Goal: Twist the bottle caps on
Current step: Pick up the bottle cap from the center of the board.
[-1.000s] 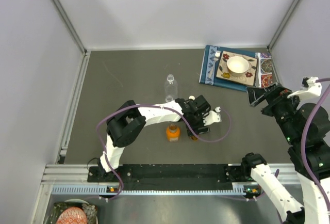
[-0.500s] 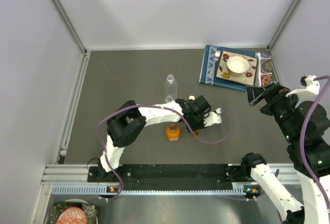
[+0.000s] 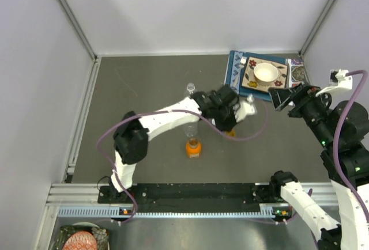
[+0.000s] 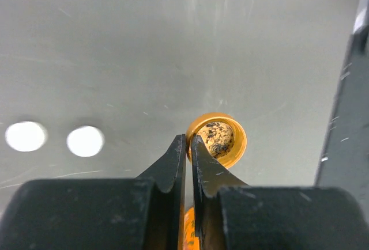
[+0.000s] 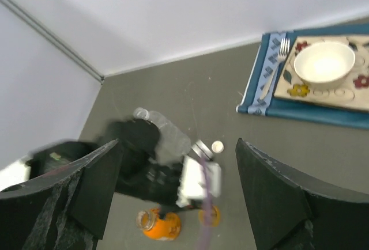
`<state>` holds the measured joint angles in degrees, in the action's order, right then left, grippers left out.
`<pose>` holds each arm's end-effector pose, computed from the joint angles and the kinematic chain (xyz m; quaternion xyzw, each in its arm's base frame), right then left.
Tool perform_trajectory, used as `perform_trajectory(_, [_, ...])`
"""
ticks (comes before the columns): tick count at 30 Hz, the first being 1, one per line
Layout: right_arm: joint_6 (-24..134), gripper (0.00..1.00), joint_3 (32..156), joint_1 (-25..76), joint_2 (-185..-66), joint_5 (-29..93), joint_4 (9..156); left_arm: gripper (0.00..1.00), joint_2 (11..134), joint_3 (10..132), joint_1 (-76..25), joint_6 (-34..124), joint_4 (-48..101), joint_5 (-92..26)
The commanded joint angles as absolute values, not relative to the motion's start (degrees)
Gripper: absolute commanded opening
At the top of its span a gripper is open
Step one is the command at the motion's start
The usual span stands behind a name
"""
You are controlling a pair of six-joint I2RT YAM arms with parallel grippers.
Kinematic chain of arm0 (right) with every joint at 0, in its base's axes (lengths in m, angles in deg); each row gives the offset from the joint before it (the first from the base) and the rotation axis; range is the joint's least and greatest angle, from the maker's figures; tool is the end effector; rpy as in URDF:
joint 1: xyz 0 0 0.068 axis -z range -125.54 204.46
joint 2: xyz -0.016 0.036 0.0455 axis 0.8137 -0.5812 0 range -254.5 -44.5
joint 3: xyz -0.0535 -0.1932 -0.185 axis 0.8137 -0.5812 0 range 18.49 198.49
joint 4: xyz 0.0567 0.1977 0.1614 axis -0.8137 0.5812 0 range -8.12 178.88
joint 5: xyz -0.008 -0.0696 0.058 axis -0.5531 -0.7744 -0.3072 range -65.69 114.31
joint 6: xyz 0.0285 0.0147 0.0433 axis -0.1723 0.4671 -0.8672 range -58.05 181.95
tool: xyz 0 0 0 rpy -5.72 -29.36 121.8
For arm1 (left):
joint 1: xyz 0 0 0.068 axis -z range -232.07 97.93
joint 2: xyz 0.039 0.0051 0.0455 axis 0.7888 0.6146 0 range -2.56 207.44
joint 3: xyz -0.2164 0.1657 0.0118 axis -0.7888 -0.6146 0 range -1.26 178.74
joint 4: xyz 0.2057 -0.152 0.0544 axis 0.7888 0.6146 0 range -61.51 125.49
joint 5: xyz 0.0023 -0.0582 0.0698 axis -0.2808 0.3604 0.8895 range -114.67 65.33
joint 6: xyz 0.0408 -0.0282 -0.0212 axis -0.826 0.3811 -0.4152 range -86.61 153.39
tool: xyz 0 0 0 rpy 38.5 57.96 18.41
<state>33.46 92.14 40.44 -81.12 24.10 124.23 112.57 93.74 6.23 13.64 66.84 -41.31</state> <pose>0.0744 0.0185 0.4564 0.0943 0.7331 0.2429 0.6282 0.2220 -0.3792 0.2323 0.6302 0.7151 -0.2202 0.2077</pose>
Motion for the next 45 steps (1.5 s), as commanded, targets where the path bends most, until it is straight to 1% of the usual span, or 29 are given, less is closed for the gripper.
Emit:
perform_trajectory(1, [39.8,0.84,96.0,40.8,-82.6,29.5,114.6,0.00,100.5,107.2,-2.7,24.6,68.5,-58.7])
perform_trajectory(3, [40.9,0.91,94.6,40.8,-82.5,33.1,109.2,0.00,99.2,111.1,-5.7,28.4,68.4,-64.2])
perform_trajectory(4, [41.5,0.93,93.8,40.7,-82.1,34.2,107.6,0.00,98.9,111.9,-8.5,32.1,67.5,-70.2])
perform_trajectory(5, [42.8,0.96,92.0,40.7,-81.9,35.5,105.6,0.00,97.9,112.2,-9.9,34.2,66.4,-72.9])
perform_trajectory(7, [44.5,0.97,89.2,40.8,-80.6,40.5,98.5,0.00,96.8,110.4,-13.7,42.6,62.5,-81.4])
perform_trajectory(8, [44.6,0.97,85.5,40.8,-80.4,43.0,94.9,0.00,95.7,109.0,-14.8,45.9,55.9,-85.1])
perform_trajectory(9, [44.7,0.96,83.7,40.8,-80.3,48.5,88.8,0.00,95.1,104.8,-16.9,50.3,50.4,-88.1])
perform_trajectory(10, [44.6,0.96,82.2,40.7,-80.7,51.2,85.3,0.00,94.6,102.5,-17.7,60.6,45.1,-90.6])
perform_trajectory(11, [44.3,0.95,80.7,40.8,-83.0,54.0,82.7,0.00,93.7,100.0,-18.4,67.0,30.0,-95.1])
perform_trajectory(12, [43.6,0.94,80.5,40.8,-84.4,59.5,80.1,0.00,93.6,94.7,-19.3,74.4,20.2,-97.2])
perform_trajectory(13, [42.0,0.93,80.2,40.6,-85.8,62.0,74.5,0.00,93.7,92.1,-19.6,91.8,10.2,-99.0])
perform_trajectory(14, [41.7,0.93,79.5,39.4,-87.9,63.9,72.1,0.00,94.7,89.9,-19.9,100.9,-2.1,-100.6])
perform_trajectory(15, [42.3,0.94,79.0,38.5,-88.4,64.7,70.0,0.00,95.5,87.4,-20.3,109.1,-19.9,-100.9])
perform_trajectory(16, [44.4,0.94,78.3,37.4,-88.7,64.4,66.6,0.00,96.3,87.1,-20.3,119.4,-26.0,-101.1])
perform_trajectory(17, [46.0,0.95,76.7,36.1,-88.6,64.1,64.8,0.00,97.0,87.0,-20.4,121.5,-28.2,-101.1])
perform_trajectory(18, [47.6,0.95,75.9,33.5,-88.6,63.7,63.9,0.00,96.8,86.5,-20.5,121.7,-26.8,-101.0])
perform_trajectory(20, [55.4,0.96,75.1,30.0,-88.6,61.1,65.7,0.00,96.1,85.9,-20.6,121.0,-25.0,-100.7])
perform_trajectory(22, [63.4,0.97,75.3,25.5,-88.9,58.5,68.8,0.00,96.1,85.7,-20.7,124.9,-29.1,-100.2])
perform_trajectory(24, [66.1,0.96,74.9,22.8,-89.2,56.0,70.3,0.00,96.1,85.4,-20.8,126.9,-31.1,-99.6])
perform_trajectory(28, [69.4,0.95,72.5,19.8,-88.9,51.9,68.1,0.00,96.1,85.4,-20.9,127.6,-31.4,-99.3])
perform_trajectory(31, [72.6,0.92,71.6,16.9,-89.2,48.0,67.4,0.00,95.8,84.9,-20.9,127.7,-31.3,-98.8])
perform_trajectory(32, [73.4,0.85,71.3,16.1,-89.4,43.2,66.9,0.00,95.8,84.5,-20.8,127.7,-31.3,-98.8])
perform_trajectory(33, [73.5,0.83,71.0,15.2,-89.5,40.0,65.0,0.00,95.7,84.4,-20.9,127.7,-31.4,-98.8])
perform_trajectory(37, [74.8,0.81,68.3,13.2,-89.6,38.2,61.2,0.00,95.6,84.4,-20.9,127.7,-31.2,-98.4])
perform_trajectory(41, [77.6,0.75,67.4,9.1,-89.7,33.1,59.3,0.00,95.5,84.1,-21.0,127.6,-31.0,-98.3])
perform_trajectory(45, [76.7,0.72,67.1,8.9,-90.3,33.1,57.5,0.00,95.4,83.6,-21.0,127.6,-30.9,-98.2])
